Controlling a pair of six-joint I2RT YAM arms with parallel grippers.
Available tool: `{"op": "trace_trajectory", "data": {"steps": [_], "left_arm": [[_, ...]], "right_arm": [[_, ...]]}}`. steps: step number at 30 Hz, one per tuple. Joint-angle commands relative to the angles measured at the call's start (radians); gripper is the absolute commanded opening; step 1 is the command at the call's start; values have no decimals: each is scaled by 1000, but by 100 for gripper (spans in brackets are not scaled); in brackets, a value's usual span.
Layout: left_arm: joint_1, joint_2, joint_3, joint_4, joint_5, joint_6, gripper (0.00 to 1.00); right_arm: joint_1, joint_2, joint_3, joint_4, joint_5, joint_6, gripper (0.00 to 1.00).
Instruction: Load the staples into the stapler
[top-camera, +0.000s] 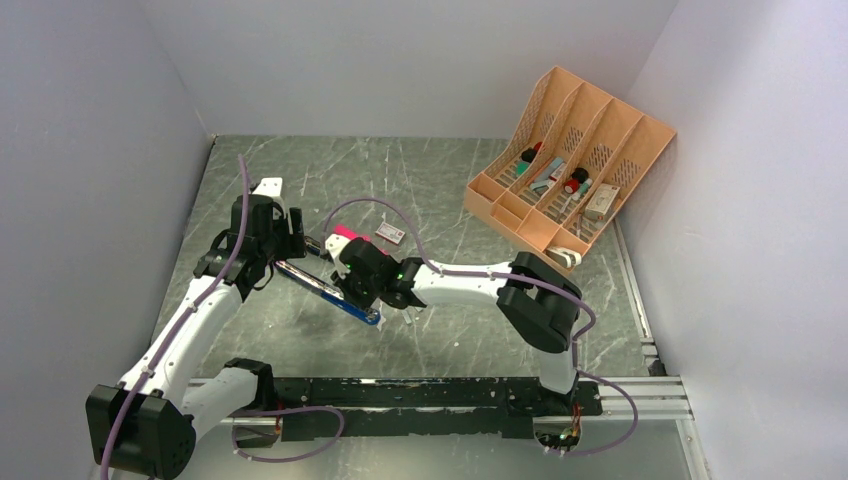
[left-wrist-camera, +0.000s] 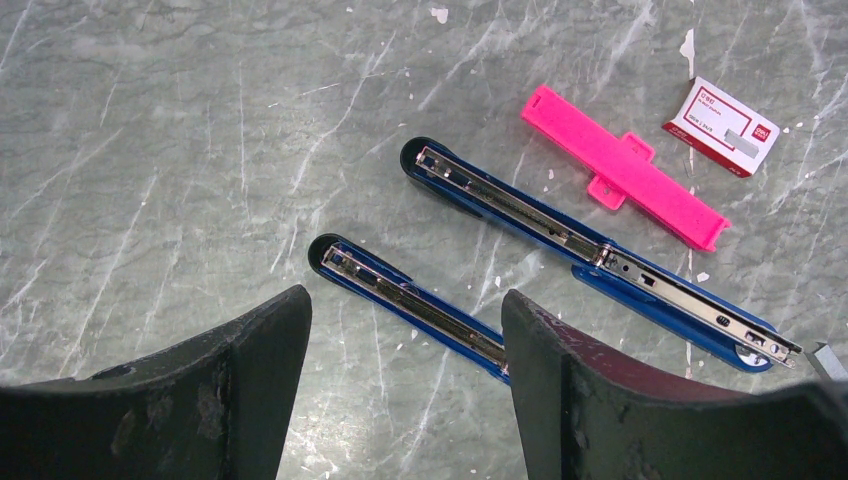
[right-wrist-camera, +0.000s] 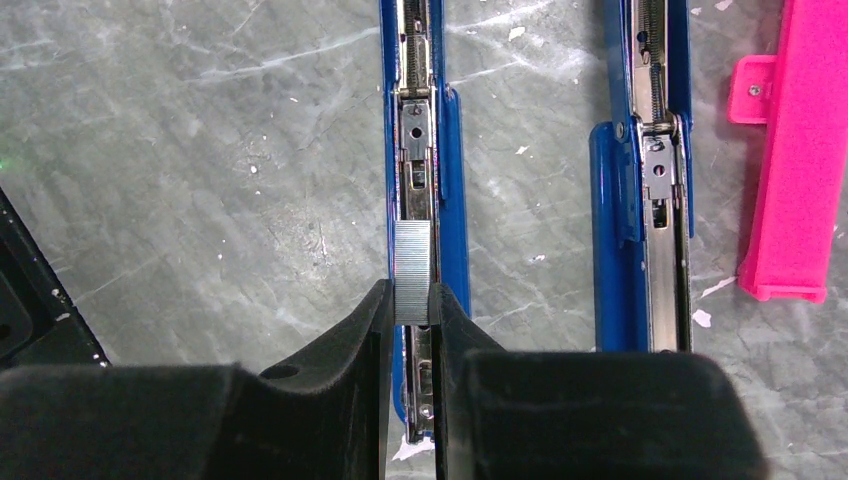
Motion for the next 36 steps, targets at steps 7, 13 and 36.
{"op": "trace_trajectory", "data": {"steps": [7, 13, 36], "left_arm": [[-7, -18, 1, 20, 13, 12, 74], [-7, -17, 2, 20, 13, 11, 74], [-7, -18, -1, 20, 13, 11, 74]], "right_arm": [[5, -1, 9, -5, -13, -8, 0], [5, 2, 10, -12, 4, -4, 0], [5, 22, 19, -39, 28, 4, 0]]}}
